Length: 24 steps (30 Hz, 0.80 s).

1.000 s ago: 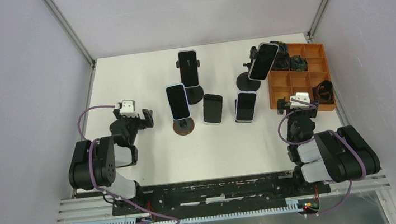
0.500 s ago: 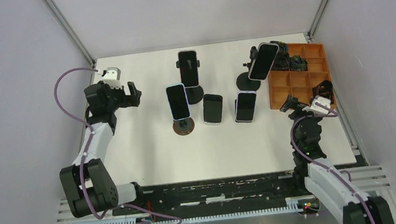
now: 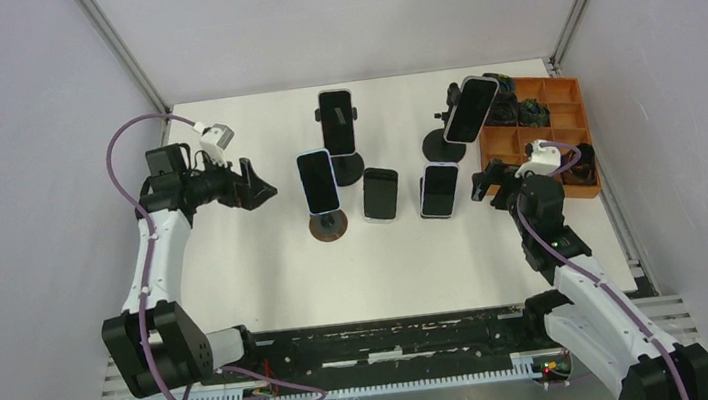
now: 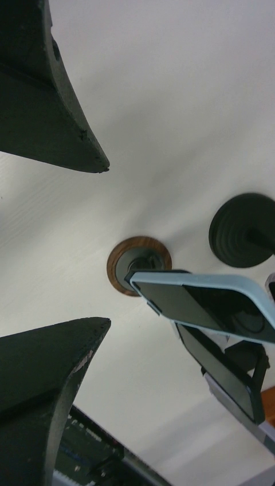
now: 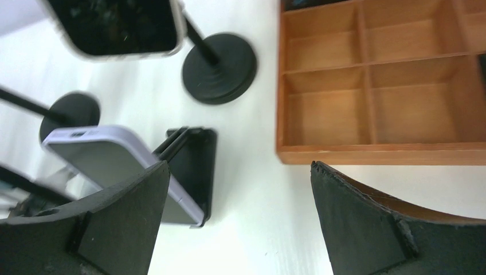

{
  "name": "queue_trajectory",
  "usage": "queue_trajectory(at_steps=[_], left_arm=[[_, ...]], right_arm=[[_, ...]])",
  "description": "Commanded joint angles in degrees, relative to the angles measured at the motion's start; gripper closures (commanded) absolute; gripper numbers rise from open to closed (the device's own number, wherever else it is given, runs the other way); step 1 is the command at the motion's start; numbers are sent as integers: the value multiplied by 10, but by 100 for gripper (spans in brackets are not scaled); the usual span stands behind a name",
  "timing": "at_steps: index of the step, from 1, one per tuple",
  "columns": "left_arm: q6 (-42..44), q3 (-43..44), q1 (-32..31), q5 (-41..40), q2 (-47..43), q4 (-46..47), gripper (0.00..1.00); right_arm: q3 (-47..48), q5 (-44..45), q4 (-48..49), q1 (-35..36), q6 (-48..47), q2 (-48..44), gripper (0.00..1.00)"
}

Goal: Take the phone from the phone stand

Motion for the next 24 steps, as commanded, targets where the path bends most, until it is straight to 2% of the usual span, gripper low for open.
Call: queue_trajectory(at_steps=[1, 8, 12, 17, 24], left_arm=[[27, 6, -25, 101, 36, -33, 0], [36, 2, -102, 119, 113, 22, 0], [32, 11, -105, 129, 158, 59, 0], [53, 36, -105, 141, 218, 60, 3], [84, 50, -106, 181, 281, 60, 12]], right_arm=[[65, -67, -53, 27, -25, 8, 2], [136, -131, -95, 69, -40, 27, 2], [175, -159, -110, 101, -47, 54, 2], [196, -183, -109, 138, -51, 73, 2], [221, -234, -107, 162, -60, 99, 2]])
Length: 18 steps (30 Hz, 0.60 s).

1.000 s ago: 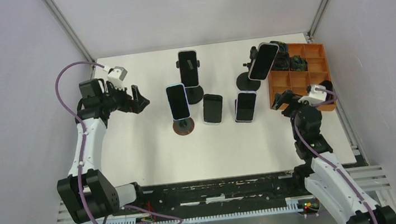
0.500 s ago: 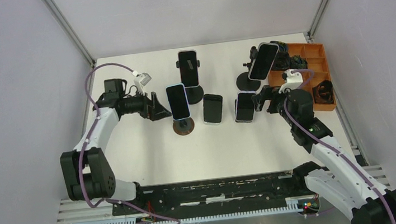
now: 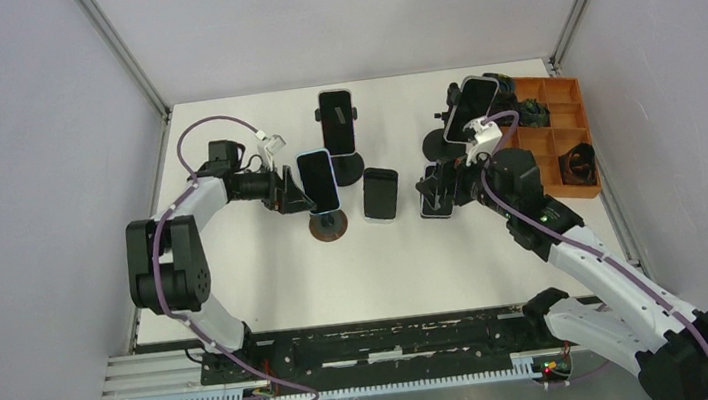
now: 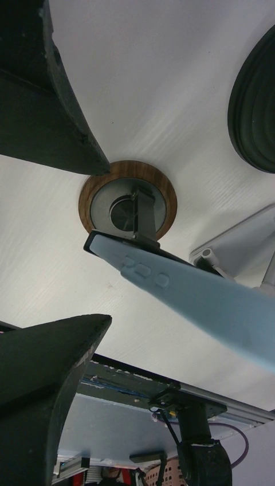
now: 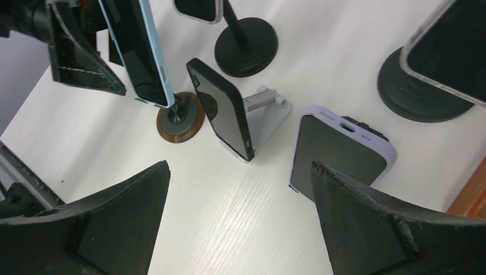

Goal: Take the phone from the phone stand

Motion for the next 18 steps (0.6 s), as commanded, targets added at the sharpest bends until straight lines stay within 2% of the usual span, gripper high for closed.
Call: queue_trajectory(at_steps=[1, 5, 11, 18], left_arm=[[42, 36, 1, 56, 32, 15, 15], [60, 58, 1, 85, 53, -2, 28], [146, 108, 0, 121, 87, -100, 49], [362, 181, -7, 156, 150, -335, 69]], right_arm=[[29, -46, 11, 12, -10, 6, 2], [28, -73, 30, 21, -4, 17, 2], [24, -105, 56, 38, 4, 42, 2], [34, -102, 74, 77, 10, 66, 2]])
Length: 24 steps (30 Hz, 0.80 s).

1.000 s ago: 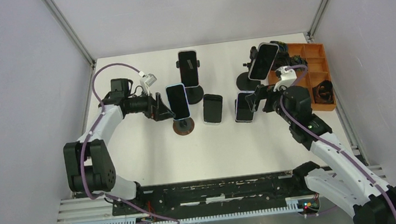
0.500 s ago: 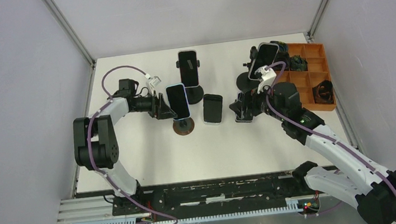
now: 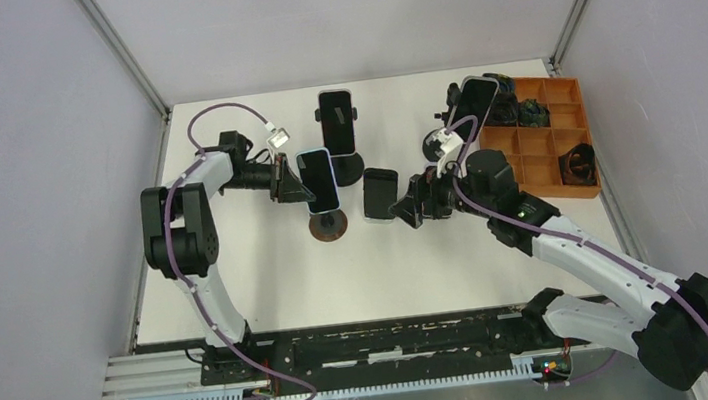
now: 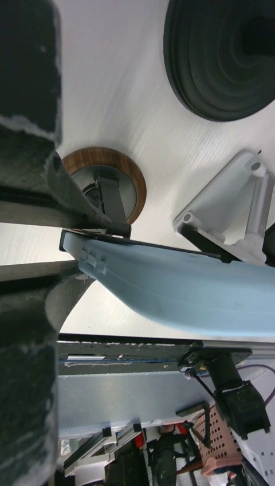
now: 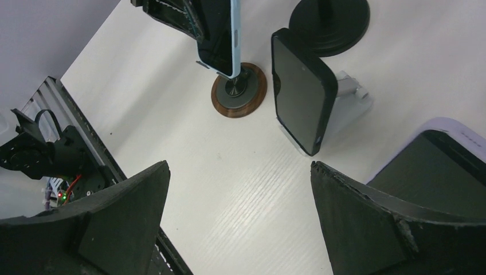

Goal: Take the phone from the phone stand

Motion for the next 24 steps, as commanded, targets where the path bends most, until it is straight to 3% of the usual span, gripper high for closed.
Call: queue_trajectory(at_steps=[1, 6, 9, 16, 24], left_arm=[[216, 54, -5, 47, 41, -209, 71], [378, 109, -4, 65, 77, -408, 88], [355, 102, -3, 62, 51, -412, 98], [276, 86, -3, 26, -38, -412, 98], [215, 55, -4, -9, -180, -413, 98]], right_arm=[[34, -2, 33, 25, 5, 13, 2], [56, 13, 27, 51, 3, 19, 2], [64, 22, 28, 70, 1, 26, 2], [64, 24, 84, 116, 13, 82, 2], [84, -37, 224, 164, 66, 189, 4]])
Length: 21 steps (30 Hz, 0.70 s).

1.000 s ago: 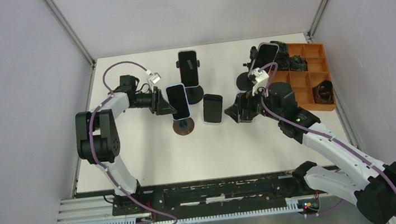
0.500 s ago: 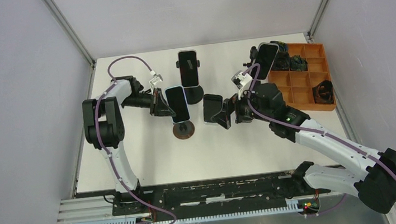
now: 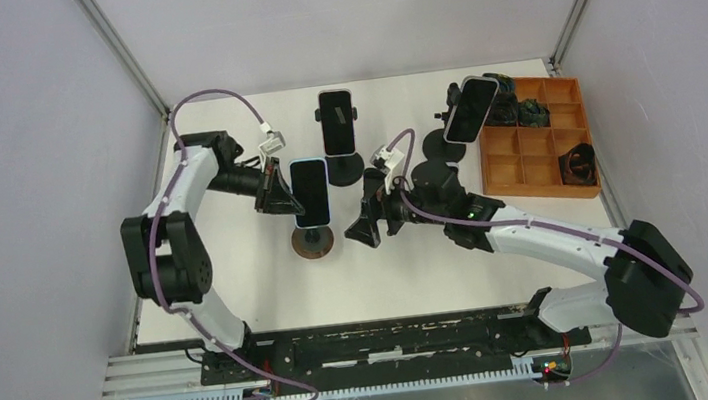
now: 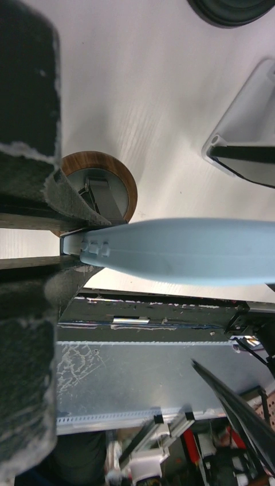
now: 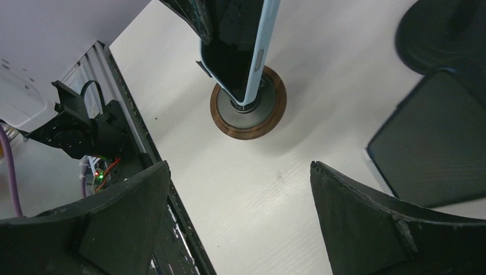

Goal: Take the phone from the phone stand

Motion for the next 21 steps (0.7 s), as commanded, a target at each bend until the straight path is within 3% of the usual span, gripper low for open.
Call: queue_trajectory(at_steps=[1, 9, 14, 17, 21], left_arm=[[-63, -8, -3, 31, -92, -36, 98], [-116, -28, -26, 15, -175, -36, 98], [-147, -15, -39, 13, -207, -36, 98], [-161, -8, -44, 14, -215, -36, 98], [-167, -10, -53, 8, -221, -34, 98]], right_arm=[[34, -47, 129, 21, 44, 40, 5], [33, -94, 249, 24, 94, 84, 16], [32, -133, 316, 29, 129, 104, 30], [29, -149, 340, 35, 139, 107, 44], [18, -164, 384, 36, 162, 106, 73]])
